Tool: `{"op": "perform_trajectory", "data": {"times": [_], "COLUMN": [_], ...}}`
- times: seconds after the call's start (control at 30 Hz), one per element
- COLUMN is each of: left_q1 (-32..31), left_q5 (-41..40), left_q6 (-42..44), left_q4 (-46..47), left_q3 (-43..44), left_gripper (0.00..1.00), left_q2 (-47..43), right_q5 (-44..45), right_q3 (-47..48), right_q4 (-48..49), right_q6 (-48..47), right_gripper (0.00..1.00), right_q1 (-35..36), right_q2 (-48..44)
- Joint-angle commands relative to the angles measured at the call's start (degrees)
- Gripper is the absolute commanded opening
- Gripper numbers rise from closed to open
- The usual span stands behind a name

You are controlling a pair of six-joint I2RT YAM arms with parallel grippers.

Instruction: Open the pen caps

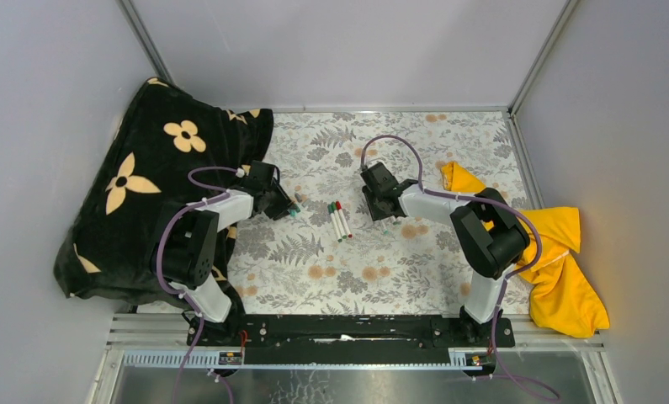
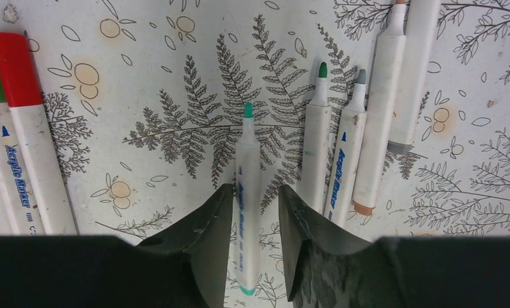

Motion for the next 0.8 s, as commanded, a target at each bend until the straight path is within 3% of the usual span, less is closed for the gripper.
{"op": "perform_trajectory", "data": {"times": [0.0, 0.43, 0.77], "left_q1": [-0.46, -0.45, -0.46], "left_q5": [-1.31, -2.40, -3.17], "left_q6": [-0.61, -0.72, -0.59], "left_q4": [2.51, 1.10, -0.26], "left_q3": [-0.69, -0.36, -0.88], "left_gripper": [0.40, 0.50, 0.51], "left_q2": [-1.01, -5.17, -10.40], "right_q5": [2.15, 1.69, -3.88], "right_q3": [2.12, 2.86, 5.19], "right_q4": [-1.11, -0.34, -0.87], "right_q6": [-0.55, -4.33, -1.43], "right_gripper": [0.40, 0.44, 0.45], "right_q1": [-0.36, 2.49, 7.50], "right_q2": [0.71, -8.46, -5.26]}}
